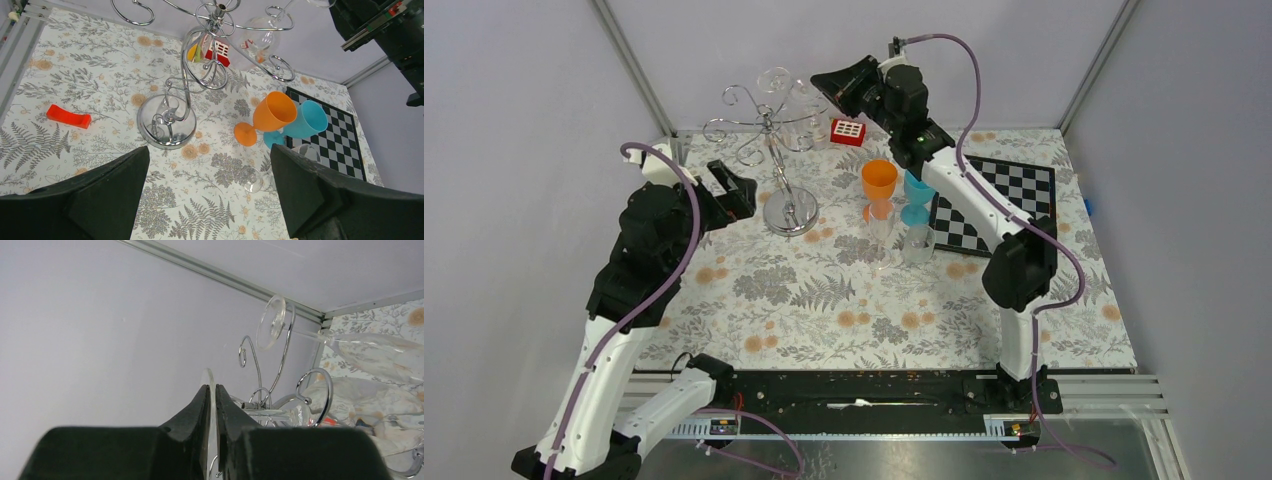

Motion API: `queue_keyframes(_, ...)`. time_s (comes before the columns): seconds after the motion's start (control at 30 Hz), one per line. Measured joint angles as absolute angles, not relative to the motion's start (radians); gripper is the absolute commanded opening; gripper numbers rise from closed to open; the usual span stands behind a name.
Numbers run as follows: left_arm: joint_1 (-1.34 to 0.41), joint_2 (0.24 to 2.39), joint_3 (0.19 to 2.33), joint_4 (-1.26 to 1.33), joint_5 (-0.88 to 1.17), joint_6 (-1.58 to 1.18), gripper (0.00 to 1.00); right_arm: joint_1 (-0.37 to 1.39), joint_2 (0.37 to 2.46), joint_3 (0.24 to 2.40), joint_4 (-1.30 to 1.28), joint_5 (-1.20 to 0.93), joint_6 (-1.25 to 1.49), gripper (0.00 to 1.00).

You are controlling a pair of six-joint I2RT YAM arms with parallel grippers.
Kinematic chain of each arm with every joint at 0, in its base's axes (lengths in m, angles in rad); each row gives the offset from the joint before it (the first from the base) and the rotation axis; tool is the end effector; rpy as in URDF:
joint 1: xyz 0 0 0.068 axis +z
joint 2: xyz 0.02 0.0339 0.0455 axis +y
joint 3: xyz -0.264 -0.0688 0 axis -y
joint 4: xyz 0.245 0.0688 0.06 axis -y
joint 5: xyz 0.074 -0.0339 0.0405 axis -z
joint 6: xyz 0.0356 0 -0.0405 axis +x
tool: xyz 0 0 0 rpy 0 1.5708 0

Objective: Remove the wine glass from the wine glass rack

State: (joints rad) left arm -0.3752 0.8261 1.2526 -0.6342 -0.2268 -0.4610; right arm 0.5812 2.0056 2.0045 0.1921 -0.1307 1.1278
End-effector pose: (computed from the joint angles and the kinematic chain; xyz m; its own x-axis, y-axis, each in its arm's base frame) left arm 0.1385 -0.0459 0.4412 -0.2396 -0.3715 -0.8970 0.0511 0.9178 -0.3938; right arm 0.4016 0.2694 0.4334 -0.5204 0.7299 -0.4432 -0.4225 0.2309 0.8764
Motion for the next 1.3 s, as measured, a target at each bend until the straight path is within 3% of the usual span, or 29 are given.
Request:
queue_keyframes(0.9, -0.372, 0.792, 1.25, -0.635, -0.221, -0.461, 0.99, 0.58, 2.197, 2.272, 0.168, -0.107, 1.031, 0.0)
queue_keyframes(1.3, -0.372, 0.789, 1.25, -0.634, -0.136, -0.448, 0.99, 0.472, 2.174, 2.242, 0.142, -0.089, 1.008, 0.0)
